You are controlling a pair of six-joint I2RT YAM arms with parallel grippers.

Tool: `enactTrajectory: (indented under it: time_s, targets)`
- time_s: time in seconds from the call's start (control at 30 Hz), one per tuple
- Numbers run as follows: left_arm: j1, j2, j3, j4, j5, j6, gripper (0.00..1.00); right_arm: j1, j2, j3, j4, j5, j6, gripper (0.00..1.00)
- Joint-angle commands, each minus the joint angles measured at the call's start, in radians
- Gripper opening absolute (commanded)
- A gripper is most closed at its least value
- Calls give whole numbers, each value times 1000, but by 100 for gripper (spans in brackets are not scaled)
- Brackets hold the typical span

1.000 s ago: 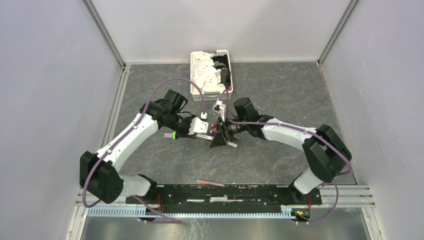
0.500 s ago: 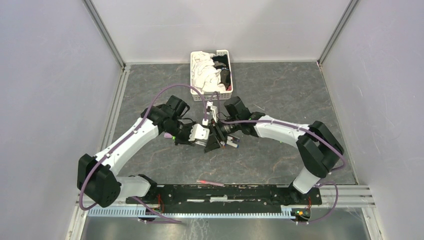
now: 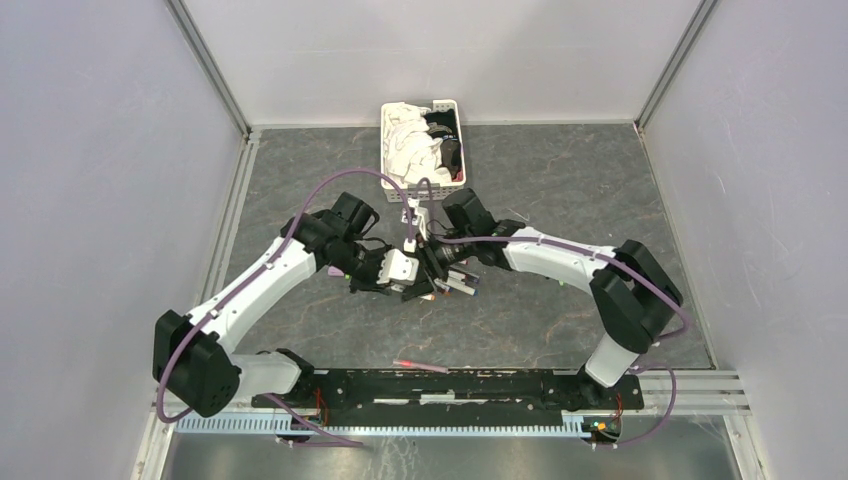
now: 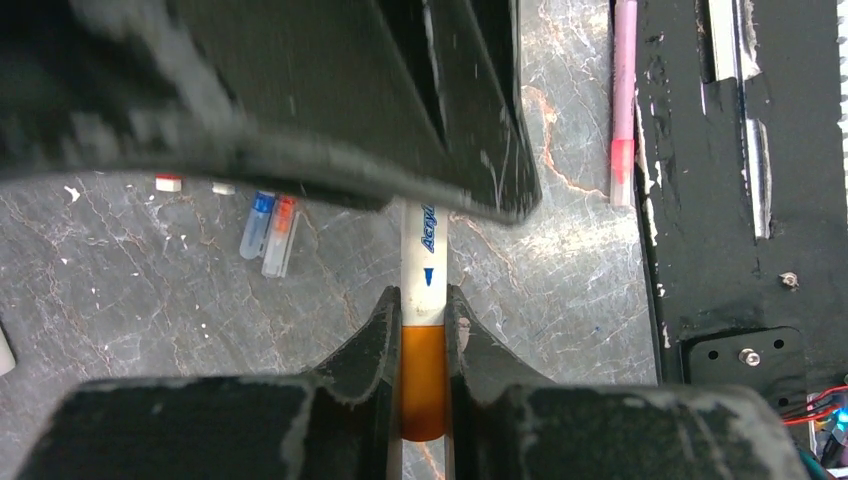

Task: Open the pen caps

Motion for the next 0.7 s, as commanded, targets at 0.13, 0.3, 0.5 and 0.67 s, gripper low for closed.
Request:
enactTrajectory:
  time_s: [0.13,0.3,0.5,0.67]
  targets:
    - [-7,-38,33,-7,64,-62,18,43,63,98,117,-47,73,33]
    - [-6,-44,38,-50,22,-33,52,29,42,67,50,-27,24,0]
    - [-5,-45,37,-60,-42,9,51,11,11,4,57,-36,18,0]
    - [-7,-26,60,-51,-10,2,44,12,23,29,51,-41,22,0]
